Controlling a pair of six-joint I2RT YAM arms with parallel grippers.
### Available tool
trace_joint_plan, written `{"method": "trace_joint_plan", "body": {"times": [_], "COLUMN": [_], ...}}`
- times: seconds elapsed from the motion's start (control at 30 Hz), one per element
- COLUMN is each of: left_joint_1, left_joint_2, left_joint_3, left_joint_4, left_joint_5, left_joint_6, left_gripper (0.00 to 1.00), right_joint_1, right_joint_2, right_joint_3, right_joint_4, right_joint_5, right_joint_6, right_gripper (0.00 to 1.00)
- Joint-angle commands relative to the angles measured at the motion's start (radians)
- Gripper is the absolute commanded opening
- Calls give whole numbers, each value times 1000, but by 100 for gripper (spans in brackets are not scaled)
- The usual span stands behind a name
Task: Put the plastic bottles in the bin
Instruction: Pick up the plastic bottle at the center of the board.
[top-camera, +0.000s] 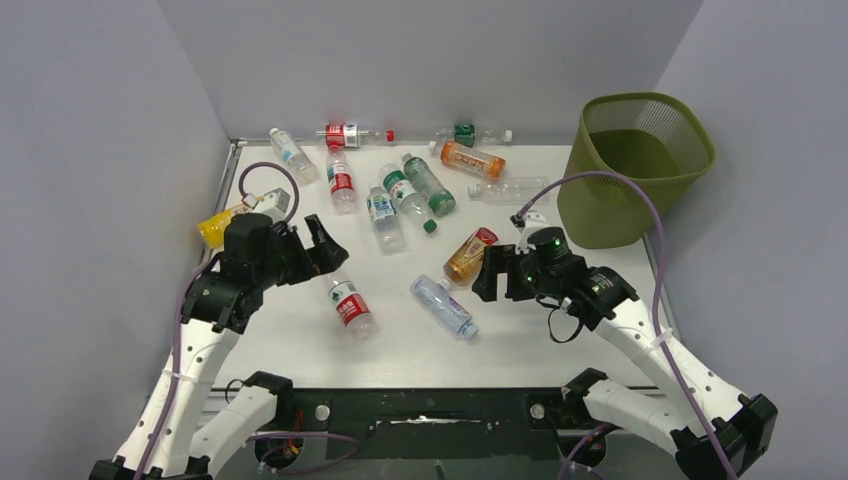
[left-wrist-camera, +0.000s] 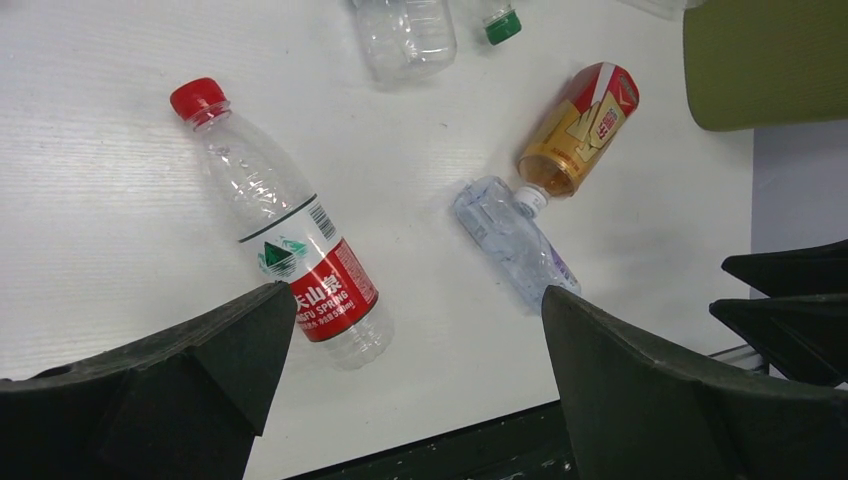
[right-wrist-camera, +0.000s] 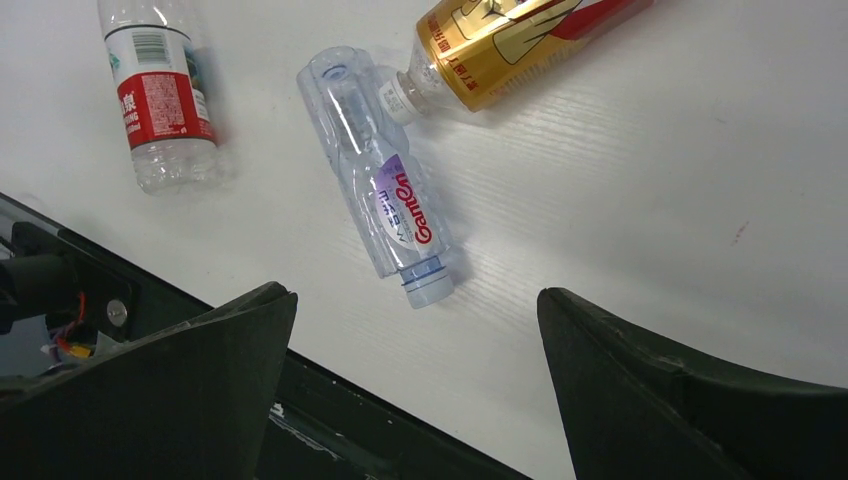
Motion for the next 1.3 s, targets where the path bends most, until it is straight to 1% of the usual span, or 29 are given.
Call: {"method": "trace_joint_plan", "body": {"times": [0.0,0.17,0.27,0.4,0.53,0.67,0.8,0.9,1.07,1.13,1.27], "left_joint_1": [-7,-8,-7,-7,-8,-8,-8,-7,-7,-7,-7], "left_joint_2": [-30,-37,-31,0,38,93,125,117,73,67,54], "left_joint_3": [68,74,93,163,169,171,174,162,93,77,71], "left_joint_4": [5,-6,-19,-61,-13,27,32,32,46,50,50], "left_joint_5": [-4,-7,-24,-94,-98,-58,-49,-44,-35,-24,-20], "left_joint_6": [20,18,7,25,19,6,13,8,-15,-25,-34], "left_gripper": [98,98,98,98,98,98,98,98,98,98,98], "right_joint_1": [-1,-18,-63,-144,-192,-193,-193,-191,-176,-148,-43], "right_joint_2": [18,-10,-14,26,82,142,173,191,205,202,221], "right_joint_3": [110,107,91,103,152,216,233,219,151,124,88], "right_joint_4": [-63,-66,-42,-15,18,37,59,55,90,119,158], "right_joint_5": [79,122,118,109,112,120,106,77,-29,-69,-79], "right_joint_6": [58,61,43,-5,-49,-80,-102,-124,-171,-183,-179], "right_gripper": [98,98,98,98,98,98,98,98,98,98,98]}}
